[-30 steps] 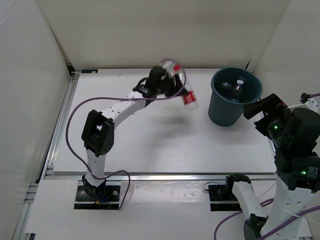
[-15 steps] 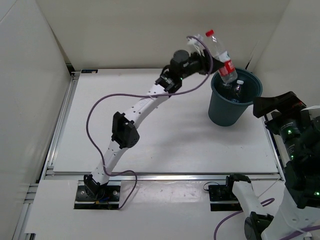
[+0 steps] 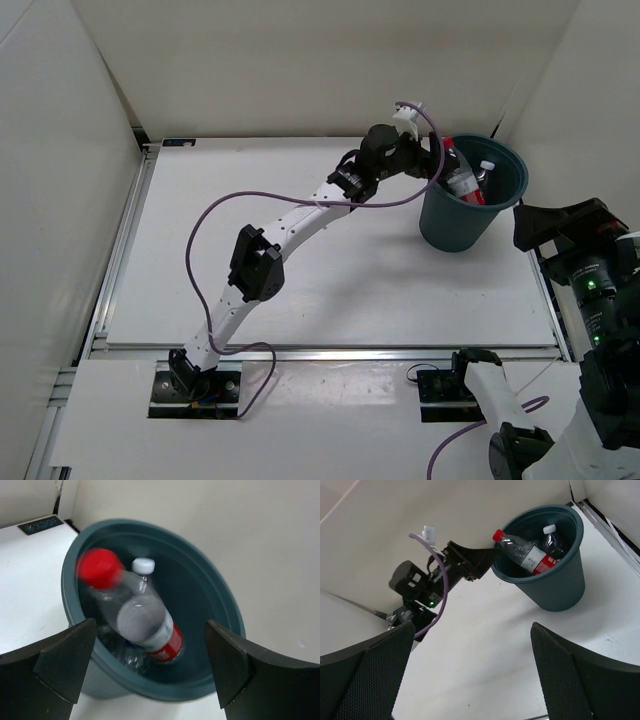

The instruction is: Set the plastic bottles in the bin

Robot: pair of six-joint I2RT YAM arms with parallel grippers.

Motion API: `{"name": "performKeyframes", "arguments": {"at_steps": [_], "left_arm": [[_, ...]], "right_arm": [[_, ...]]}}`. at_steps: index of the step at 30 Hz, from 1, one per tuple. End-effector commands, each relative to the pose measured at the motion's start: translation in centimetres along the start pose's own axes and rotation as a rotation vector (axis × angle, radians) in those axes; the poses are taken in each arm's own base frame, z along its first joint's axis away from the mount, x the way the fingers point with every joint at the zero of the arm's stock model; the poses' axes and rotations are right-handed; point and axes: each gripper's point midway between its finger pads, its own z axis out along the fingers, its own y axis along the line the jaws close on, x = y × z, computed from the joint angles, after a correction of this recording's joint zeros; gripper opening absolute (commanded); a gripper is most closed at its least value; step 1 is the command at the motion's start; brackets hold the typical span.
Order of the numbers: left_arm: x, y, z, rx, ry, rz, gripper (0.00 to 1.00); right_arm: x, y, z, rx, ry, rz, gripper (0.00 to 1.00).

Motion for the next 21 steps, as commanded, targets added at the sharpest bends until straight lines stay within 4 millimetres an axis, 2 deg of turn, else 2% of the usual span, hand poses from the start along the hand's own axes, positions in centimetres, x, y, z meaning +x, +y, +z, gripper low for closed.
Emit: {"name": "performKeyframes", "arguments": {"at_steps": [1,5,6,8,9,10,11,12,13,14,15,16,17,18,19,20,21], "left_arm": [[-2.2,-3.6,-3.0,0.006,0.029,0.114,1.0],[-5.0,-4.7,-6.1,-0.026,0.017,0.247,1.0],[-5.9,-4.8,-8.4,-0.071,0.017,0.27,1.0],[-6.8,-4.4,-11.2,-0.141,0.007,0.322,1.0],[-7.6,-3.1,-12.9,-0.243,-0.021,0.324,1.0],[-7.8,-2.8,-16.5,-0.304,-0.022,0.332,1.0],[-7.6,-2.4,-18.5,-0.342,-0.017,0.333,1.0],[-7.7,-2.0,-20.6,-0.37,-0.012,0.342,1.0],[-7.1,-2.5,-24.4,-0.363,0.002,0.34,1.0],[-6.2,-2.3,-26.6,-0.374,0.035,0.336,1.0],[-5.9,-1.8,-28.7,-0.399,0.046,0.313,1.0],[-5.7,-1.8,-32.2,-0.432,0.03,0.297,1.0],[-4.5,-1.3,-34.2,-0.481,0.052,0.256,1.0],[-4.6,-0.1,-36.3,-0.559,0.028,0.244,1.0],[-4.2,0.0,-38.9,-0.588,0.008,0.248,1.0],[-4.4,0.7,-40.4,-0.64,-0.012,0.236,1.0],[-4.2,2.3,-42.9,-0.769,-0.021,0.235,1.0]], "right_arm": [[0.4,-1.2,1.0,0.064,0.014,0.014,1.0],[1.1,-2.6,2.4,0.142,0.046,0.036,1.0],[1.6,-3.0,3.0,0.162,0.075,0.037,1.0],[2.5,-3.4,4.3,0.178,0.124,0.029,1.0],[3.3,-3.6,5.2,0.179,0.164,0.023,1.0],[4.0,-3.8,6.1,0.184,0.201,0.026,1.0],[4.3,-3.5,6.6,0.176,0.227,0.039,1.0],[4.2,-2.8,7.0,0.139,0.247,0.021,1.0],[4.1,-1.8,7.1,0.082,0.254,0.003,1.0],[4.1,0.3,7.7,-0.047,0.255,-0.007,1.0],[4.6,0.9,7.9,-0.104,0.265,-0.022,1.0],[6.3,0.4,8.3,-0.126,0.295,-0.026,1.0],[6.2,0.9,8.8,-0.167,0.274,-0.031,1.0],[6.7,0.9,8.8,-0.183,0.288,-0.029,1.0],[7.2,0.9,9.0,-0.188,0.307,-0.025,1.0],[7.7,0.7,9.4,-0.188,0.333,-0.018,1.0],[8.1,0.7,10.0,-0.187,0.357,-0.012,1.0]]}}
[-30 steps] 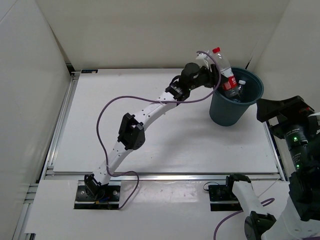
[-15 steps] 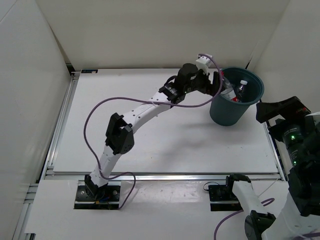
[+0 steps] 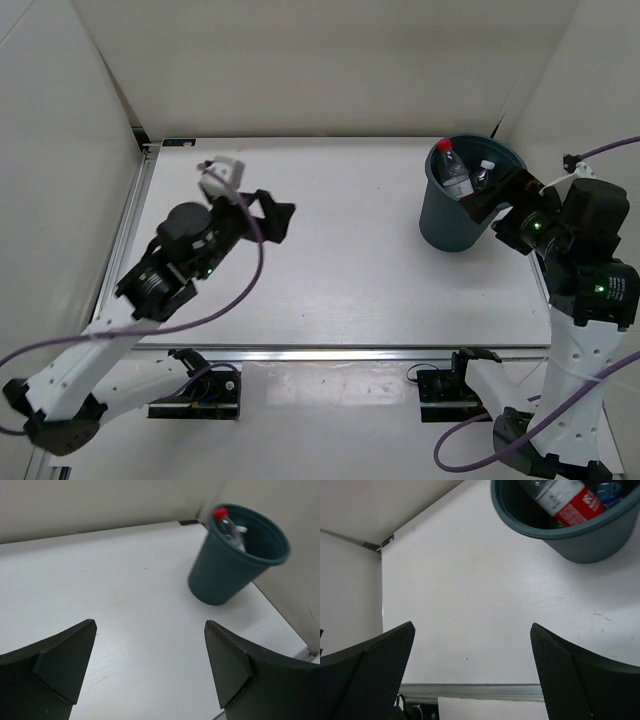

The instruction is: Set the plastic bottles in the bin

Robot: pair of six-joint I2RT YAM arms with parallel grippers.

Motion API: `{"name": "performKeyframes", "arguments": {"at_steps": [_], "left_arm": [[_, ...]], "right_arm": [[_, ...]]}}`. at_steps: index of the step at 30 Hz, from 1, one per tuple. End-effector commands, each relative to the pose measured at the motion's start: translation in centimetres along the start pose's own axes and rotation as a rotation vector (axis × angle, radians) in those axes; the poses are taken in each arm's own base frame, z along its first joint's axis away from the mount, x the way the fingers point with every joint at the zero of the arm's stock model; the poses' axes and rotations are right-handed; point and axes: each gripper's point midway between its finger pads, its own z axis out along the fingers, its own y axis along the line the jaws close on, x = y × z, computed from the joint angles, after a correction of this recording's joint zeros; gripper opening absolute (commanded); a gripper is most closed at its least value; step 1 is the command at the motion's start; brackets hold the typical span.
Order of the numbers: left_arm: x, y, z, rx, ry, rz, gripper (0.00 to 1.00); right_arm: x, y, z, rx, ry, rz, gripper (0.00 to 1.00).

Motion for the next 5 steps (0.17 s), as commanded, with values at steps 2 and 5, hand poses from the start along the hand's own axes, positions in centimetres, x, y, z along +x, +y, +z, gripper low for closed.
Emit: {"name": "performKeyframes", "arguments": {"at_steps": [2,5], "left_arm": [[4.7,8.5,-5.0,-0.405,0.086,0.002,1.0],[5.7,14.0,-9.1,-0.707,0.053,0.04,1.0]], "right_arm": [[-1.3,2.7,1.2,-0.154,0.001,-0.071,1.0],[-1.0,2.3,2.4,-0.14,0.046,-0.055,1.0]]}}
